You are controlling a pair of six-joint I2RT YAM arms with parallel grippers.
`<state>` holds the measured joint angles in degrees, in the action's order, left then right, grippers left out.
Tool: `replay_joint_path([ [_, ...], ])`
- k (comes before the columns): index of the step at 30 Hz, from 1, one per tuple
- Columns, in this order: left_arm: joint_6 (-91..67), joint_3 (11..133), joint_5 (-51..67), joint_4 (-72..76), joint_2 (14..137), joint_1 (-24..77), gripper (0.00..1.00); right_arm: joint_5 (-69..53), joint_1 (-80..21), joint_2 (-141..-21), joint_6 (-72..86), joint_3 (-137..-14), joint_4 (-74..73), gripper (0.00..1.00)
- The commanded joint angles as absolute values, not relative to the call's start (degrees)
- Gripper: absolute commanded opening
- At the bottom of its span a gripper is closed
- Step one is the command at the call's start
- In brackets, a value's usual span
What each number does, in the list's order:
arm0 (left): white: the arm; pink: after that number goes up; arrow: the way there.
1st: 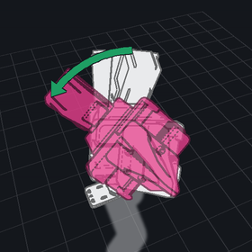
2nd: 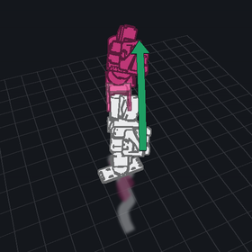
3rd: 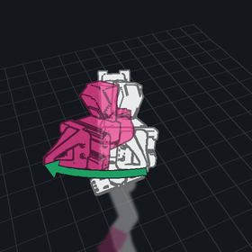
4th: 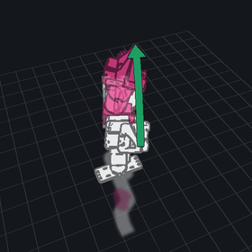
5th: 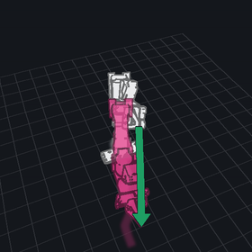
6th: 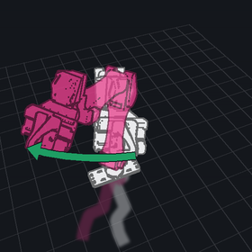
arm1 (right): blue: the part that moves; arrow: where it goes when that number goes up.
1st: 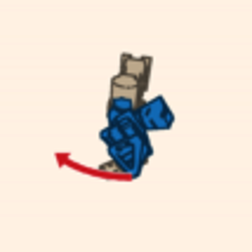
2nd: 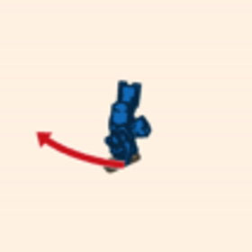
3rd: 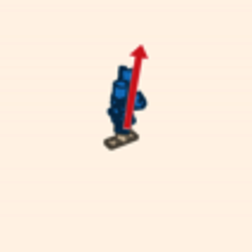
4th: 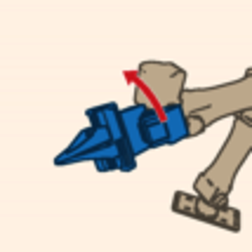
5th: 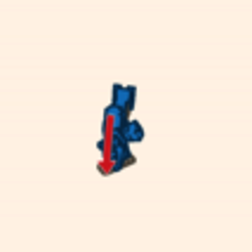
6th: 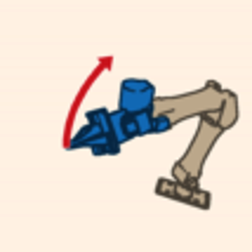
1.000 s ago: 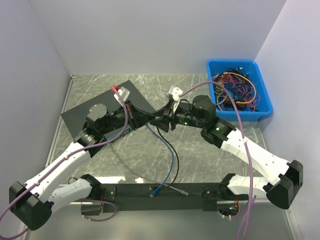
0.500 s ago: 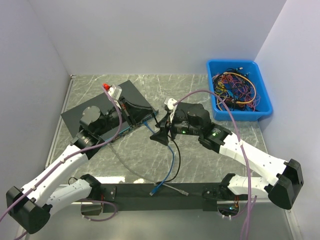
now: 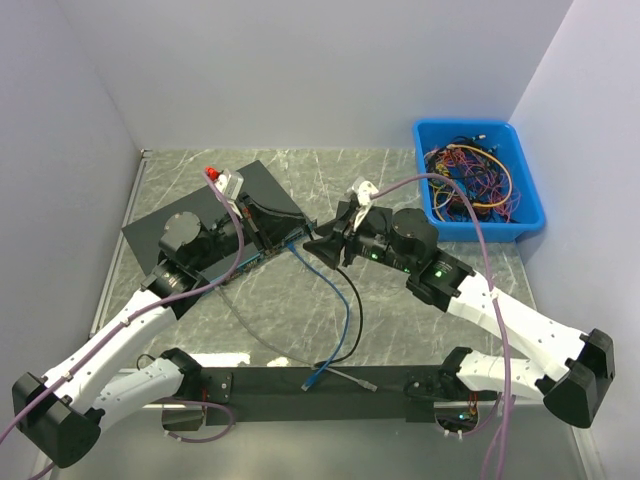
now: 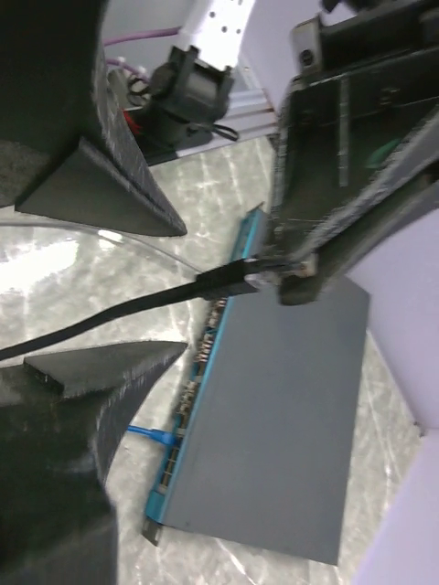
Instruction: Insert the plug into the switch port
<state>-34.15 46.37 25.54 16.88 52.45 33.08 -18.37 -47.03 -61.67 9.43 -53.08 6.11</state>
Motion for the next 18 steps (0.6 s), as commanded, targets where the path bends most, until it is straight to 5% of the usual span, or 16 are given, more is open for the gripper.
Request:
replay_joint_path([
  [1,-35.2,47.8,24.7,20.2,51.9,33.0,0.01,-16.2,-47.4,-62.2,10.7,-55.5,10.5,0.54],
  [6,-35.2,47.6,25.1,20.3,52.0,33.0,0.01,-16.4,-47.5,-64.2,10.8,-56.6,10.7,0.38],
  [10,-35.2,47.5,25.0,20.2,51.9,33.0,0.01,-16.6,-47.5,-65.0,11.1,-56.5,11.4,0.01],
  [15,-34.7,47.9,24.5,19.0,51.7,33.0,0.01,-17.9,-47.5,-64.1,11.8,-54.7,13.5,0.0],
  [16,-34.5,47.9,24.5,19.0,51.7,33.0,0.06,-18.5,-47.5,-63.9,12.0,-54.1,13.6,0.0],
  [18,-34.1,47.2,24.4,19.6,51.2,33.0,0.34,-21.9,-47.1,-63.5,13.1,-53.0,15.5,0.0],
])
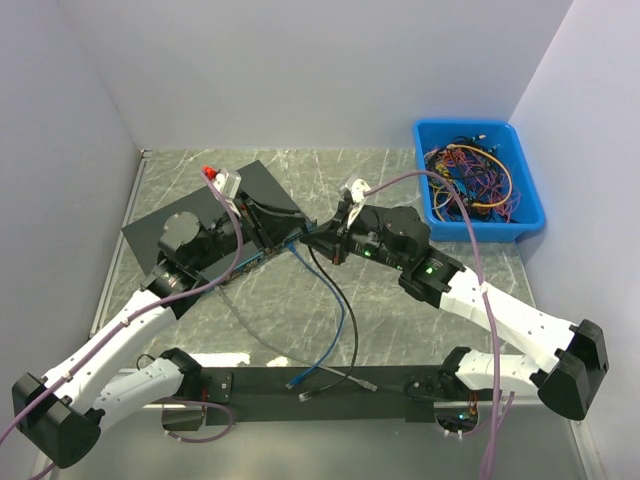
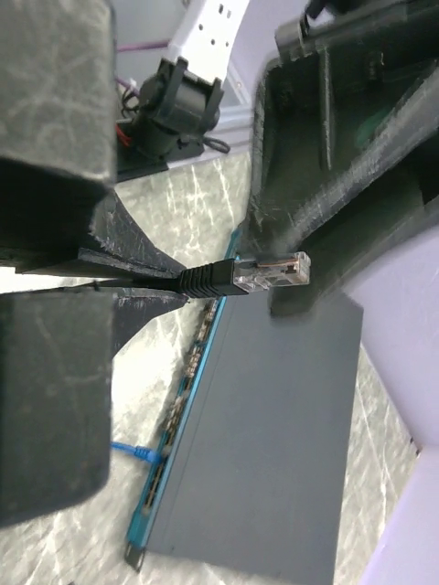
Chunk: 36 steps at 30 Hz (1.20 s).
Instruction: Insert the plug into the switch port
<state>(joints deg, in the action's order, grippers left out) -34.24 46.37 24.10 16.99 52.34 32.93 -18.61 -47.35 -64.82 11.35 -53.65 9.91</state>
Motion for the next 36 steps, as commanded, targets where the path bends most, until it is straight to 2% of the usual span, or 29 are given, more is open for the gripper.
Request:
replay_joint_path([
  [1,-33.9,46.8,24.4,20.7,51.1,33.0,0.43,-24.1,-46.6,-63.3,13.8,-51.7,16.4,0.0],
  [2,-33.6,46.1,24.3,21.7,50.5,33.0,0.55,-26.1,-45.5,-63.5,15.6,-51.1,17.5,0.0],
  [3,-33.7,44.9,24.3,22.7,50.2,33.0,0.59,-28.3,-44.8,-63.5,16.7,-50.5,19.4,0.0],
  [5,-33.5,43.6,24.3,25.4,49.0,32.9,0.66,-34.4,-44.2,-64.3,18.7,-49.6,20.5,0.0],
  [7,-33.6,41.6,24.3,27.4,47.7,33.0,0.68,-38.1,-44.0,-64.8,19.6,-48.9,21.9,0.0],
  [11,-34.2,38.5,26.1,33.9,43.9,32.9,0.65,-43.8,-43.5,-65.2,25.4,-46.8,27.5,0.0],
  [14,-34.7,36.8,28.9,36.2,42.8,32.9,0.61,-49.7,-42.7,-67.9,33.1,-44.9,38.2,0.0],
  [18,-35.3,37.1,31.5,37.2,43.0,32.9,0.54,-52.2,-42.4,-72.3,38.7,-44.6,48.0,0.0],
  [21,-35.6,37.0,35.8,38.8,43.0,32.9,0.52,-53.2,-42.4,-74.9,42.1,-44.6,52.6,0.0],
  [29,-32.3,38.7,34.5,32.4,43.9,32.9,0.48,-53.3,-42.4,-74.1,41.4,-45.4,51.7,0.0],
  [36,-32.9,40.3,38.4,32.4,47.3,32.9,0.43,-52.5,-42.5,-72.9,40.0,-45.9,48.9,0.0],
])
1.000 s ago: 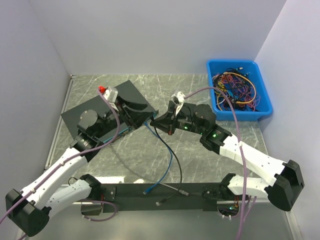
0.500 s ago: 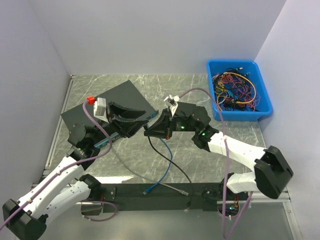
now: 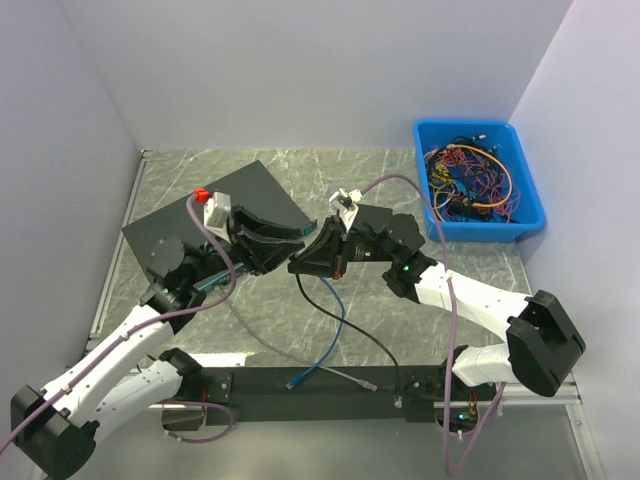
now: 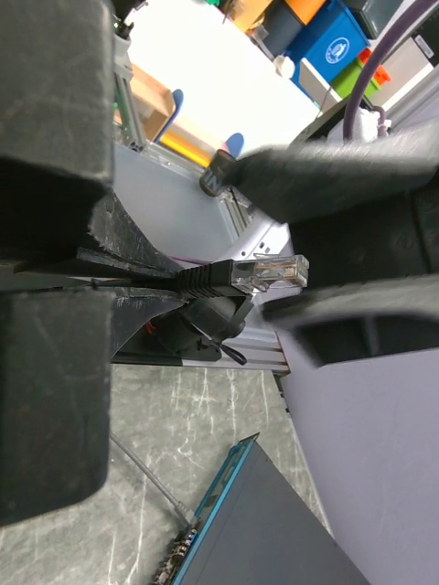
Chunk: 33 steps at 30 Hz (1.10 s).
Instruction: Insert the plug into the switch port
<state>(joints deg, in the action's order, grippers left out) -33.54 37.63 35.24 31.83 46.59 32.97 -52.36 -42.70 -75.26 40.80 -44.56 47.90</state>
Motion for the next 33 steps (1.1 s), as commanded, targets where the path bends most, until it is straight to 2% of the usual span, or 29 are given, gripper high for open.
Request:
replay_joint_path([
  [1,-32.9,40.4,38.8,32.4,47.5,32.9,0.42,-52.3,-42.4,-72.7,39.8,-45.8,48.7,0.0],
  [4,-33.1,40.5,39.5,32.7,47.7,32.8,0.34,-51.6,-42.3,-73.1,39.6,-46.2,48.4,0.0],
  [7,-33.1,40.7,40.3,32.6,47.6,32.9,0.22,-51.4,-42.3,-74.3,40.2,-46.4,49.3,0.0],
  [8,-33.1,40.9,40.3,32.5,47.6,32.9,0.11,-51.4,-42.4,-74.4,40.6,-46.5,49.7,0.0],
  [9,-33.0,40.9,40.5,32.3,47.6,32.9,0.04,-51.4,-42.3,-74.7,40.8,-46.4,50.7,0.0],
  [10,-33.0,40.9,40.6,32.2,47.7,32.9,0.01,-51.3,-42.2,-75.0,41.1,-46.5,51.1,0.0],
  [15,-33.0,41.7,39.7,30.5,47.9,32.9,0.01,-50.1,-41.7,-74.9,40.5,-48.1,48.8,0.0],
  [16,-32.9,42.0,39.3,29.7,48.2,32.8,0.01,-47.6,-41.7,-74.4,37.6,-48.9,46.3,0.03],
  [17,-32.9,43.0,37.4,27.4,48.3,32.9,0.01,-45.4,-41.7,-73.7,35.0,-49.8,37.6,0.18],
  [18,-32.7,43.7,35.9,25.6,48.5,32.8,0.0,-42.6,-41.8,-71.9,32.0,-52.3,32.1,0.25],
  [19,-32.6,45.6,34.4,23.6,49.1,32.9,0.01,-34.5,-41.8,-70.8,26.1,-53.5,26.8,0.33],
  [20,-32.9,46.5,30.6,19.4,49.5,32.9,0.01,-31.1,-41.9,-69.7,23.8,-54.2,19.7,0.45],
  [21,-33.1,47.4,28.5,17.5,49.8,32.9,0.01,-27.5,-42.0,-67.5,22.0,-54.8,17.2,0.49],
  [23,-34.6,49.2,23.9,14.4,50.8,32.8,0.01,-17.9,-42.1,-65.3,18.5,-54.8,11.7,0.5],
  [27,-38.9,50.7,12.1,9.8,53.2,32.8,0.01,-6.9,-44.4,-62.6,14.2,-54.2,7.0,0.5],
  [33,-43.2,50.6,10.2,11.1,57.7,32.9,0.01,-0.2,-49.3,-64.9,12.2,-54.5,6.2,0.5],
])
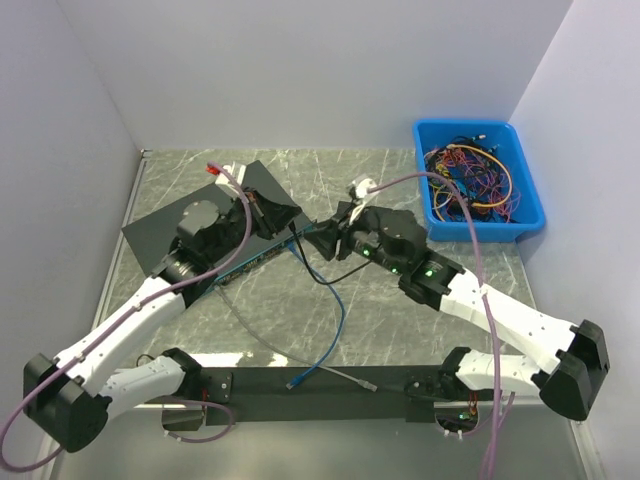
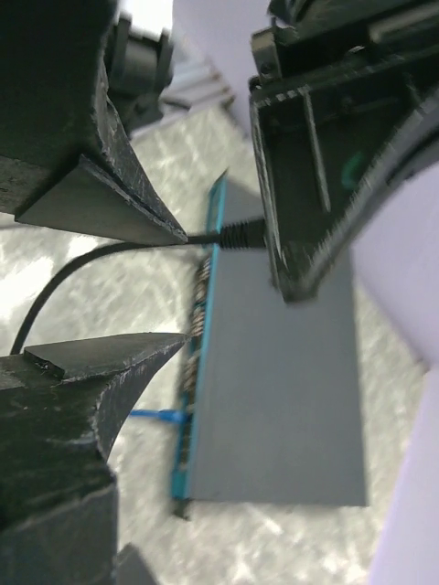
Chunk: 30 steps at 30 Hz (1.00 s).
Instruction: Insert the plug into the switch port
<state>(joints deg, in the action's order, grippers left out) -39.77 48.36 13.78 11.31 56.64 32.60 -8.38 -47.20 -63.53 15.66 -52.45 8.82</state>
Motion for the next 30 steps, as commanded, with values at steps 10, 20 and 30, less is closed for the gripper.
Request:
replay_joint_path([
  [10,-43.9,50.2,10.5,12.5,59.2,32.9,0.01,-0.1,-51.5,-69.5,11.3,-58.5,6.8,0.5],
  [20,-43.9,50.4,11.1,13.1,61.3,32.9,0.01,-0.1,-51.5,-71.9,11.0,-61.0,7.3,0.5],
  [30,-43.9,50.3,11.3,13.6,61.7,32.9,0.01,1.4,-51.6,-74.7,11.2,-63.1,6.6,0.43],
])
